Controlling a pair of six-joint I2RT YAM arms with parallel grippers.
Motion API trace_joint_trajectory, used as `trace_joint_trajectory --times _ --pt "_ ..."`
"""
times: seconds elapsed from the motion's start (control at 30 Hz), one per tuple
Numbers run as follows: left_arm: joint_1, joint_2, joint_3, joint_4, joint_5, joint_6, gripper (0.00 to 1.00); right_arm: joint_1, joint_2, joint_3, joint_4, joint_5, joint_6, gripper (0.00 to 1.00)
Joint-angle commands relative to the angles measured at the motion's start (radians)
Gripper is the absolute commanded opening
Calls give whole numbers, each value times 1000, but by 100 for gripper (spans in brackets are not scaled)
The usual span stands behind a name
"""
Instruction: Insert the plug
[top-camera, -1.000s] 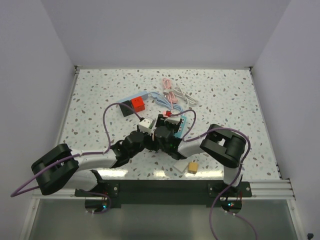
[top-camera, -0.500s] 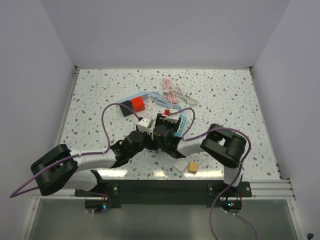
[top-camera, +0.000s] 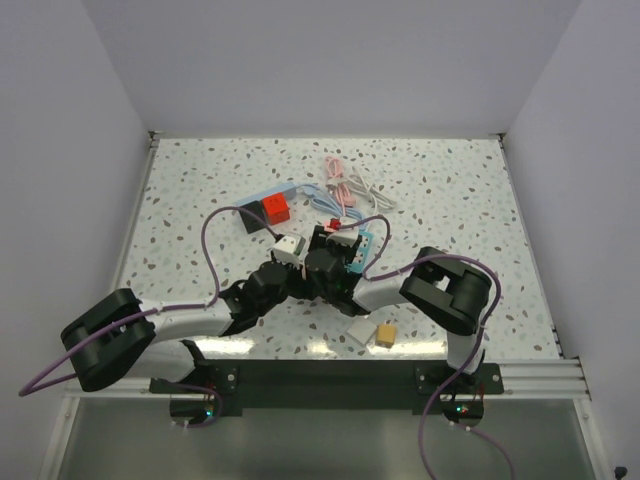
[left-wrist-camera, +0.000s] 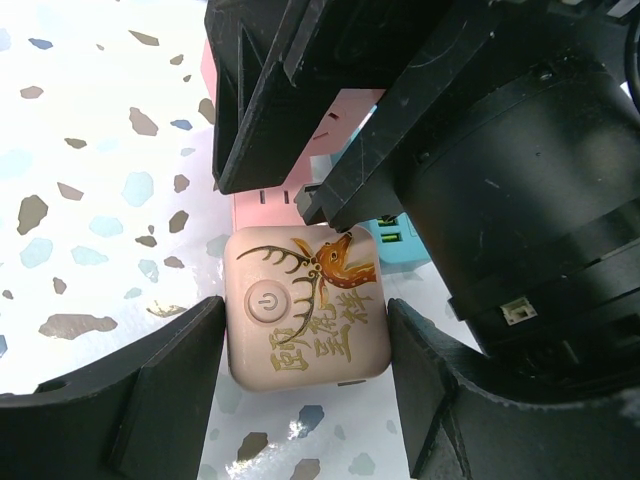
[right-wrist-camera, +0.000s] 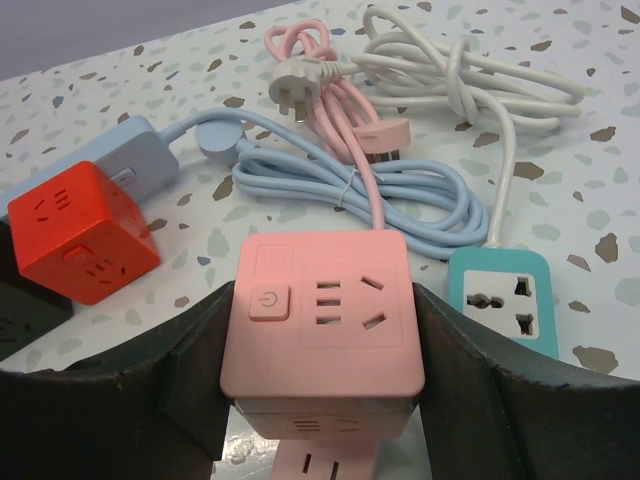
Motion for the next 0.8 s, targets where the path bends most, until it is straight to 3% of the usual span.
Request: trace_joint_trajectory --times 0.0,0.77 --pt "-57 50 5 -96 128 117 0 56 113 51 -264 -61 39 0" --pt "-66 55 17 -115 117 119 0 54 96 55 -379 -8 42 0"
